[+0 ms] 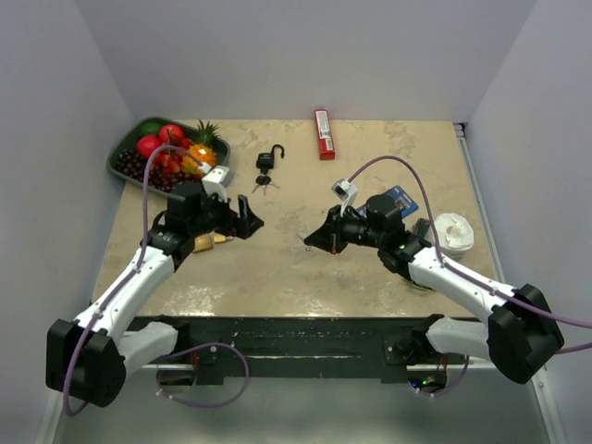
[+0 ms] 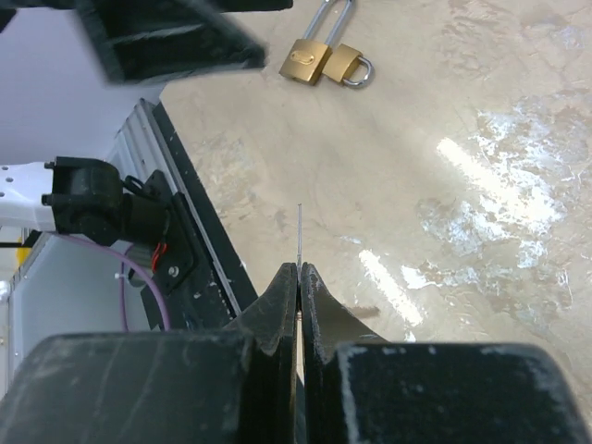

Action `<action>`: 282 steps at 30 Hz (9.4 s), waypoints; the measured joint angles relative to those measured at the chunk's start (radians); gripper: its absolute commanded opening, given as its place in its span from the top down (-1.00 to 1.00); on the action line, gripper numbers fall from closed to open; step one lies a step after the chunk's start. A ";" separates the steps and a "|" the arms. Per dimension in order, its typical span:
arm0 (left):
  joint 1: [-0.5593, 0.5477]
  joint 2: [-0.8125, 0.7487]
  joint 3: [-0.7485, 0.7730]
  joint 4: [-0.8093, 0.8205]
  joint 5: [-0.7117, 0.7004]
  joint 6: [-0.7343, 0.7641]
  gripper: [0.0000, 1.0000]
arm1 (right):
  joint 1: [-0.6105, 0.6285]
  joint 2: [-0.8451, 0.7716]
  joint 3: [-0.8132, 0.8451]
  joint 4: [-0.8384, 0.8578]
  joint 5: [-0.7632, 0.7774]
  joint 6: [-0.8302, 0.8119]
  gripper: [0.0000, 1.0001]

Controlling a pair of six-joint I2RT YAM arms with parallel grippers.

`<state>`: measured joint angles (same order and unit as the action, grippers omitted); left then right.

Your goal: Unlock with the key

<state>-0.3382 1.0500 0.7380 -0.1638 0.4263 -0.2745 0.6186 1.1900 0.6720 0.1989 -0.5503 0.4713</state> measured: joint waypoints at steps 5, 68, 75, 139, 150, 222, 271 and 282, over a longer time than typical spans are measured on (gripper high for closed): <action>0.186 0.108 -0.035 -0.050 -0.143 -0.086 -0.95 | -0.004 -0.035 -0.012 0.011 0.024 0.027 1.00; 0.269 0.486 0.074 -0.265 -0.529 -0.002 -0.22 | -0.024 -0.146 -0.100 0.065 0.036 0.088 1.00; 0.279 0.515 0.100 -0.267 -0.497 0.007 -0.05 | -0.024 -0.146 -0.106 0.074 0.036 0.097 1.00; 0.164 0.129 -0.148 0.395 -0.112 -0.633 1.00 | 0.338 0.507 0.264 0.345 0.625 0.098 1.00; 0.164 0.140 -0.148 0.411 -0.076 -0.651 1.00 | 0.339 0.521 0.275 0.381 0.665 0.089 1.00; 0.166 0.163 -0.180 0.495 -0.046 -0.685 1.00 | 0.352 0.542 0.244 0.491 0.768 0.044 1.00; 0.179 0.181 -0.197 0.544 -0.056 -0.710 1.00 | 0.358 0.623 0.267 0.595 0.793 0.048 1.00; 0.179 0.181 -0.197 0.566 -0.056 -0.710 1.00 | 0.359 0.623 0.280 0.593 0.807 0.043 1.00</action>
<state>-0.1596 1.2312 0.5411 0.4023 0.3698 -0.9848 0.9771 1.8130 0.9524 0.7921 0.2569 0.5148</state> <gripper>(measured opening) 0.629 0.014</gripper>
